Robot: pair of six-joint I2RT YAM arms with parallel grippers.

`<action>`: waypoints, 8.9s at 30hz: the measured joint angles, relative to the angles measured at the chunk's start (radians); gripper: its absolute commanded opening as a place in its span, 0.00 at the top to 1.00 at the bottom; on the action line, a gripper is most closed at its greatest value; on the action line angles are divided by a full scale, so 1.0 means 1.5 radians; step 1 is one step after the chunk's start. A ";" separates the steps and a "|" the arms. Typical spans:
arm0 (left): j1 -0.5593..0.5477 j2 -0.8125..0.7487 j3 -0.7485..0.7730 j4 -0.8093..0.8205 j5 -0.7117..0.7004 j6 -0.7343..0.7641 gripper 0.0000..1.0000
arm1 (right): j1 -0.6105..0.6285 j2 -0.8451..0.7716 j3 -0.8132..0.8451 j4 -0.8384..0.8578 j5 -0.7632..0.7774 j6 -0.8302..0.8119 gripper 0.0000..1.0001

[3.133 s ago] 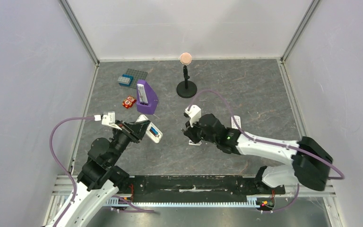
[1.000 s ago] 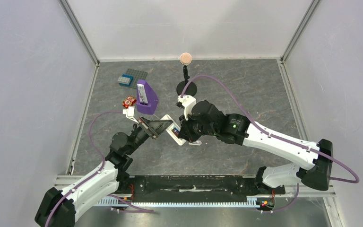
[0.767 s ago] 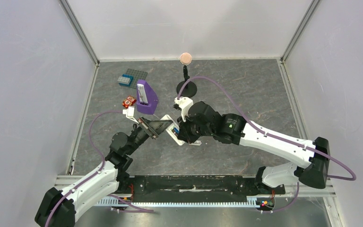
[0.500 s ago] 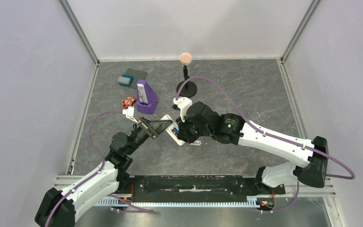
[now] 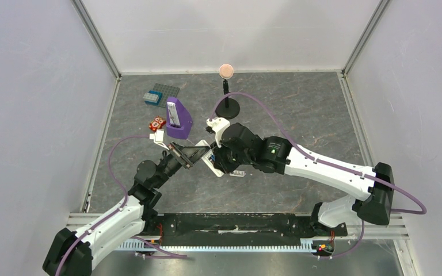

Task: Load the batteries into the remote control
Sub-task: Load the battery into the remote control, then pick up the battery cover at the center of the board, then load the battery cover into the remote control.

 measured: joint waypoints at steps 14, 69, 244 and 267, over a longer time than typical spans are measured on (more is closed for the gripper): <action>-0.001 -0.008 -0.012 0.003 -0.024 -0.031 0.98 | 0.002 -0.008 0.011 0.007 0.006 0.022 0.48; -0.001 -0.100 -0.041 0.003 -0.129 -0.246 0.98 | -0.013 -0.191 -0.268 0.335 0.090 0.287 0.40; -0.002 -0.078 0.029 -0.144 -0.069 0.351 0.98 | -0.024 -0.116 -0.312 0.404 0.009 -0.077 0.73; -0.002 -0.079 0.029 -0.137 -0.058 0.351 0.98 | 0.013 -0.048 -0.257 0.407 0.054 -0.057 0.73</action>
